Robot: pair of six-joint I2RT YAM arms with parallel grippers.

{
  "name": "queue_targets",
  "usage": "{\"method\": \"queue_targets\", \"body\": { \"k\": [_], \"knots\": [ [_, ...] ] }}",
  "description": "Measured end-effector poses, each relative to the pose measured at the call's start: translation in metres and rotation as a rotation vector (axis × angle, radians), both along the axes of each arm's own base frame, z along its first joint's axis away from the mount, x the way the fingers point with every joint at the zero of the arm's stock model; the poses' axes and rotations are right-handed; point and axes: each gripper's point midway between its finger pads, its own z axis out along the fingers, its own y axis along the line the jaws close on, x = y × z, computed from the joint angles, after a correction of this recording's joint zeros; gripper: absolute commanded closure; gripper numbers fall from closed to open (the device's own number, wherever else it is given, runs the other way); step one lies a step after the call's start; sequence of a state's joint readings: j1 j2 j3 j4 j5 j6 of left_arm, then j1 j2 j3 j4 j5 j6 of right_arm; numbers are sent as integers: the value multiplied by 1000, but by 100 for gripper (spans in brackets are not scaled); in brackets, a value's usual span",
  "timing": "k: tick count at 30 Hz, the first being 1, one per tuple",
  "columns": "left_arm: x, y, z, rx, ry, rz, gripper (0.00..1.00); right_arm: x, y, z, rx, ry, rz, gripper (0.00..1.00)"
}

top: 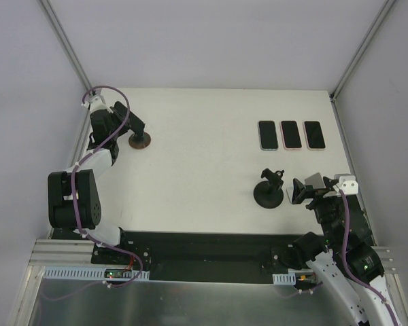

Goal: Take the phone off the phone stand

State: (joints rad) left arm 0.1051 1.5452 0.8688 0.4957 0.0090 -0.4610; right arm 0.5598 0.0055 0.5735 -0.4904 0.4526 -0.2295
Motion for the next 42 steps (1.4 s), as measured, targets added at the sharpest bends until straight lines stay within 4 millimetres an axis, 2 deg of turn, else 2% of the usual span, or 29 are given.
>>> {"method": "queue_targets", "body": {
  "k": [5, 13, 18, 27, 31, 38, 42],
  "knots": [
    [2, -11, 10, -1, -33, -47, 100, 0, 0, 0, 0, 0, 0, 4],
    [-13, -8, 14, 34, -20, -52, 100, 0, 2, 0, 0, 0, 10, 4],
    [-29, -12, 11, 11, -31, -53, 100, 0, 3, 0, 0, 0, 16, 4],
    [-65, -44, 2, -167, -75, -125, 100, -1, 5, 0, -2, 0, 29, 3],
    [-83, -78, 1, -229, -70, -228, 100, -1, 7, 0, -7, 0, 43, 3],
    [-135, -176, 9, -305, -44, -579, 100, -2, 12, 0, -17, -2, 77, 3],
    [-160, -207, 11, -330, -33, -724, 100, -3, 18, 0, -22, -3, 114, 3]
  ]
}}
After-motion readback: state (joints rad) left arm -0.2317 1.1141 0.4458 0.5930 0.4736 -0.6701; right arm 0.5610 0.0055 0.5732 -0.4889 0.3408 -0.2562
